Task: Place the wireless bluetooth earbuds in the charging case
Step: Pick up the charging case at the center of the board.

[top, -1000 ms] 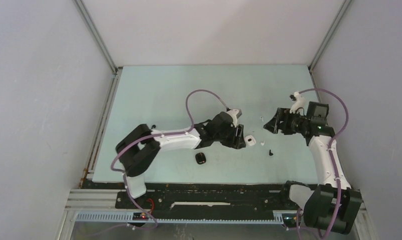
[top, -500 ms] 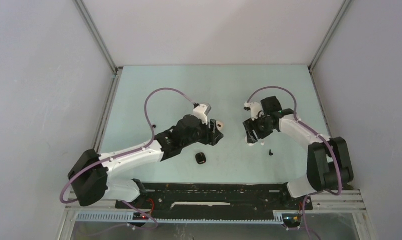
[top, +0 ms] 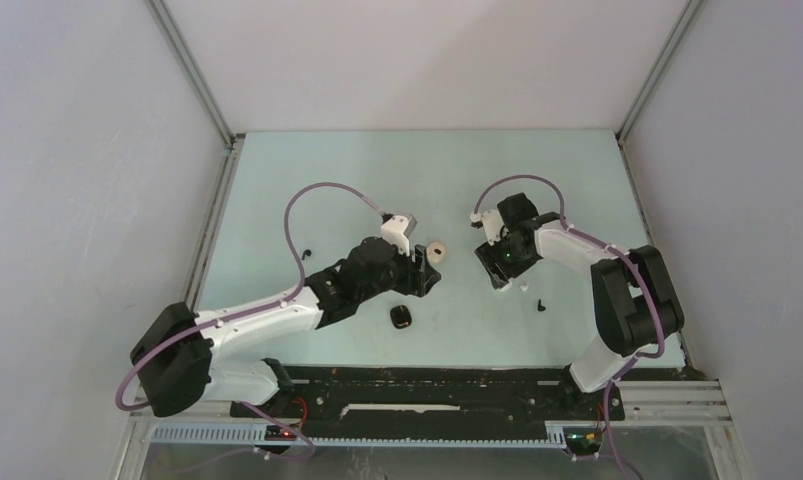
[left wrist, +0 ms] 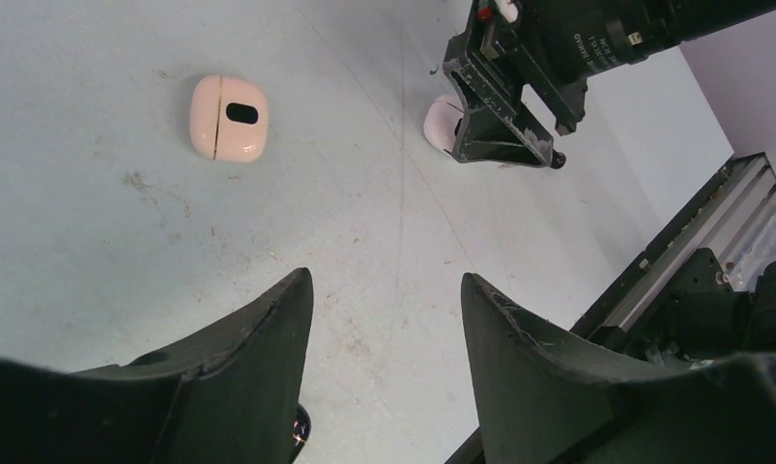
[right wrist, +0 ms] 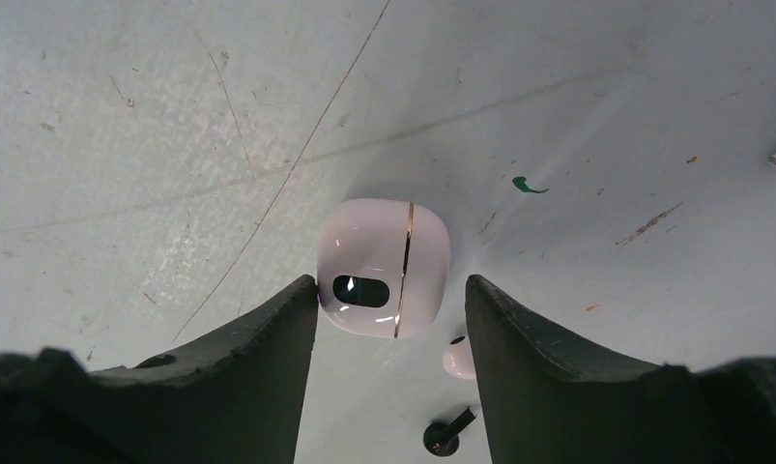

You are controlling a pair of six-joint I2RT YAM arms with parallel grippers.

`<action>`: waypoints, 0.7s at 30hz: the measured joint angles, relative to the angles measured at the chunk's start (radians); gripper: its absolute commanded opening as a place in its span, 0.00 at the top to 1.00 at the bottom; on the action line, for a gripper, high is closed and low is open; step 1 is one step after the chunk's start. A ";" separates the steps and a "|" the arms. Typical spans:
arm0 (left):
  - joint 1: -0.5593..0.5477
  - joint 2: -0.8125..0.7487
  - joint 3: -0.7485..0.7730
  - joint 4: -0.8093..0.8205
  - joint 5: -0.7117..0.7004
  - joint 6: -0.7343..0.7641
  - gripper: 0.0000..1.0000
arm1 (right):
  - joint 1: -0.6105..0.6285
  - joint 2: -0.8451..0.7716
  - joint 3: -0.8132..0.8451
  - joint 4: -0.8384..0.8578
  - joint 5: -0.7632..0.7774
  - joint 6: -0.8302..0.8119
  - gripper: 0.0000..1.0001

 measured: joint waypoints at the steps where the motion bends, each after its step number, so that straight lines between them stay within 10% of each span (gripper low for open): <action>1: 0.000 -0.002 0.000 0.001 0.000 0.000 0.36 | 0.000 0.002 0.000 0.000 0.001 -0.002 0.45; 13: 0.000 0.024 0.053 0.010 0.036 -0.027 0.37 | 0.004 -0.028 0.005 -0.025 -0.035 -0.039 0.72; 21: 0.010 0.104 0.143 0.037 0.138 -0.069 0.37 | 0.004 -0.425 0.005 -0.099 -0.154 -0.119 0.73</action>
